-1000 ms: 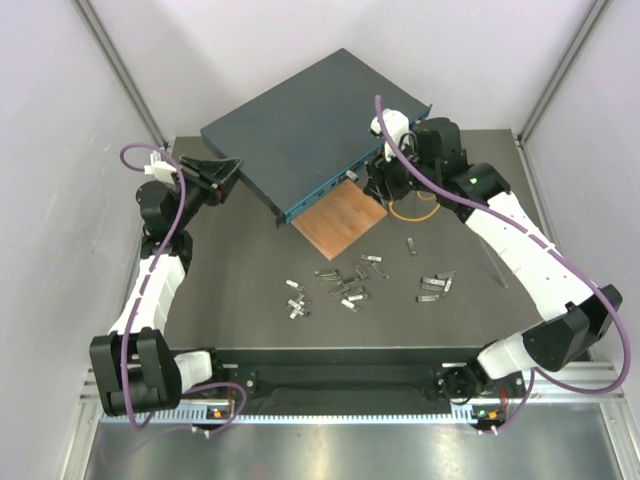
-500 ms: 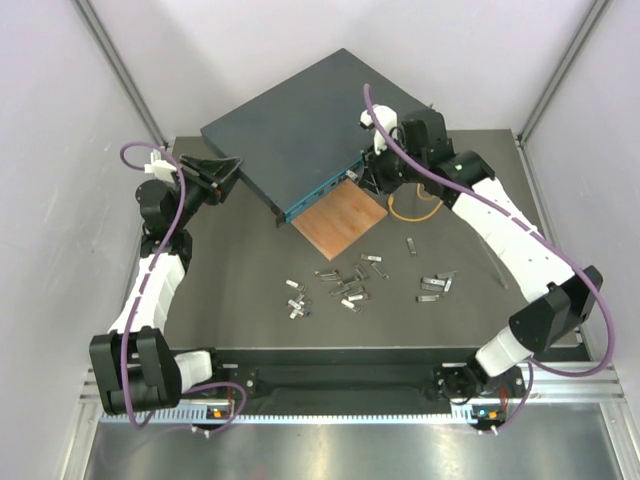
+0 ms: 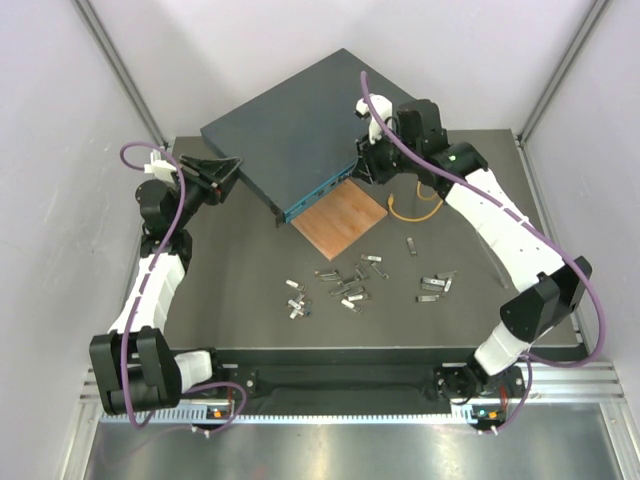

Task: Insert the plug into the switch port

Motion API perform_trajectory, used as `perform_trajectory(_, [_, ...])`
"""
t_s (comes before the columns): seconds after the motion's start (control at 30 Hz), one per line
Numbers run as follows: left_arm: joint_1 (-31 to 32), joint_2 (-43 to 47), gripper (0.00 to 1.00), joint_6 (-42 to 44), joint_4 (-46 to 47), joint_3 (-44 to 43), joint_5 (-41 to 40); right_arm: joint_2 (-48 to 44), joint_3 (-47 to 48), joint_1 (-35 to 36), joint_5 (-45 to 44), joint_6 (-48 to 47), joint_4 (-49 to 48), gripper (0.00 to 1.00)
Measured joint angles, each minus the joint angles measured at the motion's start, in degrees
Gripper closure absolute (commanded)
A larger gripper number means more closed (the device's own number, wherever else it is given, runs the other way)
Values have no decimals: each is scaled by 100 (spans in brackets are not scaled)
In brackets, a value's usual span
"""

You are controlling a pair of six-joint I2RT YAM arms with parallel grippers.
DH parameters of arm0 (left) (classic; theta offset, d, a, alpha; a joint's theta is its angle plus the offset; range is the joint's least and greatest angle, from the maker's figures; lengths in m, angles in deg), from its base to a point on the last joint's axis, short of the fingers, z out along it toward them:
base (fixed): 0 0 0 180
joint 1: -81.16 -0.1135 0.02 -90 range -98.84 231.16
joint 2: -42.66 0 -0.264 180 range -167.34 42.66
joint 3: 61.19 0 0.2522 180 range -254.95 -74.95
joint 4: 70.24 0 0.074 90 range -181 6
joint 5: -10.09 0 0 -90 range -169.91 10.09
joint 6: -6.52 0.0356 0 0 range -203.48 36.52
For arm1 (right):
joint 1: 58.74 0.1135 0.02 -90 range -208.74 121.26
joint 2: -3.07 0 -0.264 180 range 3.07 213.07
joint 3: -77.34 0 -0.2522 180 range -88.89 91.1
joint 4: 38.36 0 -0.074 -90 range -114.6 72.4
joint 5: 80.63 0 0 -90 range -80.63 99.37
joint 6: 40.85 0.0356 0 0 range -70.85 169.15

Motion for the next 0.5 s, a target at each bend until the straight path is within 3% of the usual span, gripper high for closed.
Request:
perform_trajectory(0.27, [0, 0, 100, 0, -2, 0, -2, 20, 13, 0, 44, 114, -11, 77])
perform_trajectory(0.5, [-9, -15, 100, -2, 2, 0, -4, -214, -518, 0, 76, 402, -595, 78])
